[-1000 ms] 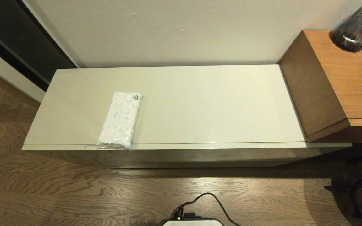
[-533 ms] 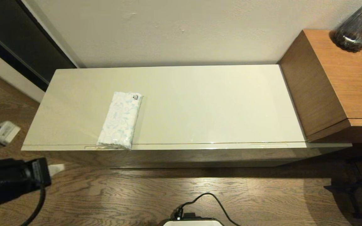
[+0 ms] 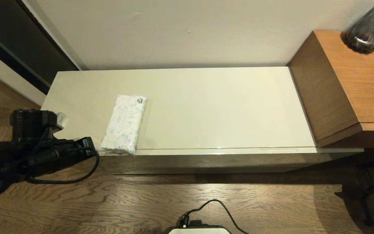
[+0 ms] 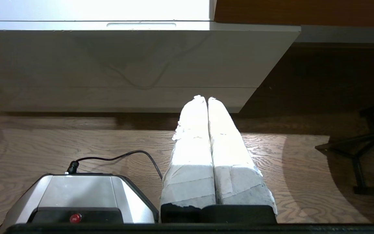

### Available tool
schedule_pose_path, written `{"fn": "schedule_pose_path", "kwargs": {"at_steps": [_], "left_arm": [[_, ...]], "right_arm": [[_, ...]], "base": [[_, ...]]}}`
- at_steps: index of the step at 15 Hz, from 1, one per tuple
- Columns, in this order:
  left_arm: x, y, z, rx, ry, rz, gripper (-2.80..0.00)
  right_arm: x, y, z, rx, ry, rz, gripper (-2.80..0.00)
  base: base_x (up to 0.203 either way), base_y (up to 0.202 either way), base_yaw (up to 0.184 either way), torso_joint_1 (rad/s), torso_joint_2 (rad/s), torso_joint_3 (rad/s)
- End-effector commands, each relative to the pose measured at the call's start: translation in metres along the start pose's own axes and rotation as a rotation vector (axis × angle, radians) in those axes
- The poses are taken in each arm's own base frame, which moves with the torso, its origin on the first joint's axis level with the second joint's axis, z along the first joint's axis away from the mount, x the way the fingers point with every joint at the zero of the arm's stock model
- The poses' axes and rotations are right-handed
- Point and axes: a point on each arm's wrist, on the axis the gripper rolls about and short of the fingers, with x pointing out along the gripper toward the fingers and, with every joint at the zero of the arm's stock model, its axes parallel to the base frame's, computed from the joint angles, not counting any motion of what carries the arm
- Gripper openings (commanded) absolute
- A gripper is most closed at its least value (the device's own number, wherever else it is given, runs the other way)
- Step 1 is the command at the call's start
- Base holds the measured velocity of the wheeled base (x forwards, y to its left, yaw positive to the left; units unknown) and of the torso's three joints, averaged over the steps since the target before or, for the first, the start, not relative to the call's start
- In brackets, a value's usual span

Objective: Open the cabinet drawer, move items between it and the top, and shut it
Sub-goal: Open the drawer

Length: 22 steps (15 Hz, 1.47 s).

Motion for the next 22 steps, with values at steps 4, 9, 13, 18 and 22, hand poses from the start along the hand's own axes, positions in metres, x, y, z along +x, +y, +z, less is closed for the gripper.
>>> {"fn": "schedule_pose_path", "kwargs": {"at_steps": [4,9,13,18,22], "left_arm": [[0.017,0.003,-0.008,0.056,0.020,0.005,-2.80],[0.028,0.004,-0.009,0.056,-0.004,0.025,-2.80],[0.041,0.007,-0.010,0.059,-0.047,0.061,-2.80],[0.038,0.011,-0.027,0.065,0.016,0.065,-2.80],[0.035,0.004,-0.050,0.093,0.095,0.042,-2.80]], "right_arm": [[0.000,0.000,0.000,-0.002,0.000,0.000,-2.80],[0.000,0.000,0.000,-0.002,0.001,0.001,-2.80],[0.000,0.000,0.000,-0.002,0.001,0.000,-2.80],[0.000,0.000,0.000,-0.002,0.002,0.002,-2.80],[0.000,0.000,0.000,-0.002,0.002,0.002,-2.80]], "base": [[0.000,0.000,0.000,0.000,0.00,0.000],[0.000,0.000,0.000,0.000,0.00,0.000],[0.000,0.000,0.000,0.000,0.00,0.000],[0.000,0.000,0.000,0.000,0.00,0.000],[0.000,0.000,0.000,0.000,0.00,0.000]]}}
